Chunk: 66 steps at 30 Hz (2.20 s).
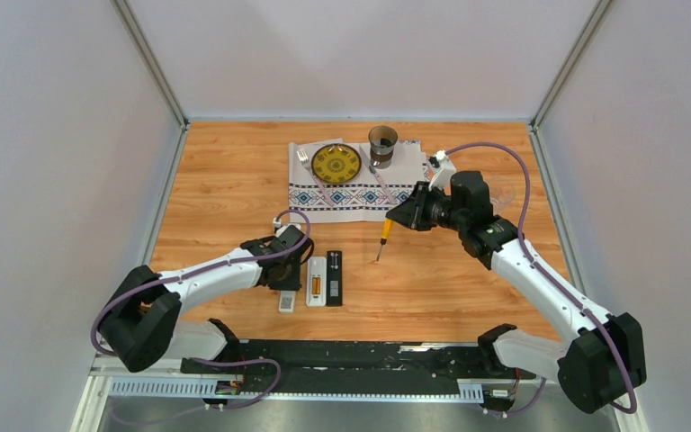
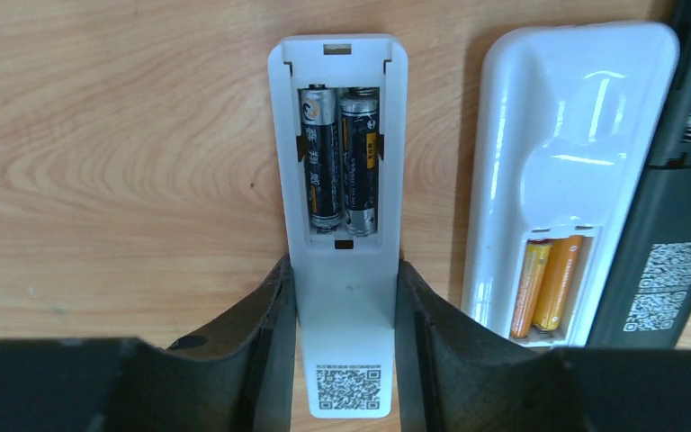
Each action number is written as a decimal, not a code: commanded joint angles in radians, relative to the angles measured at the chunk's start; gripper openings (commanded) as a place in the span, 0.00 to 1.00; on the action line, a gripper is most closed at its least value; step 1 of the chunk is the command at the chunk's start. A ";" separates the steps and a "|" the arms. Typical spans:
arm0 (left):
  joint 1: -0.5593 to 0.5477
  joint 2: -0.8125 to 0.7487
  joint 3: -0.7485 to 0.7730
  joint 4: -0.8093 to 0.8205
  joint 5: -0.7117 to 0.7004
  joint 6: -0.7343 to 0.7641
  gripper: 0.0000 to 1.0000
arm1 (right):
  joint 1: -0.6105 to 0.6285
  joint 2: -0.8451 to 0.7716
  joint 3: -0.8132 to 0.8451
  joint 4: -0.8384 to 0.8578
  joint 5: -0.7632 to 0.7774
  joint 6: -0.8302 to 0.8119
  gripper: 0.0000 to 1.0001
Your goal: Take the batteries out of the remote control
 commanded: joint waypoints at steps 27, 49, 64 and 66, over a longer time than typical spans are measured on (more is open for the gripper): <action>-0.158 0.148 0.414 0.140 0.226 0.243 0.00 | -0.214 -0.177 0.013 -0.151 0.061 -0.035 0.00; -0.407 0.561 0.660 0.092 0.157 0.513 0.54 | -0.430 -0.218 -0.094 -0.234 0.044 0.002 0.00; -0.407 0.397 0.379 0.237 0.161 0.418 0.63 | -0.430 -0.207 -0.122 -0.178 -0.029 0.011 0.00; -0.408 0.394 0.353 0.261 0.164 0.404 0.62 | -0.430 -0.200 -0.122 -0.174 -0.037 0.011 0.00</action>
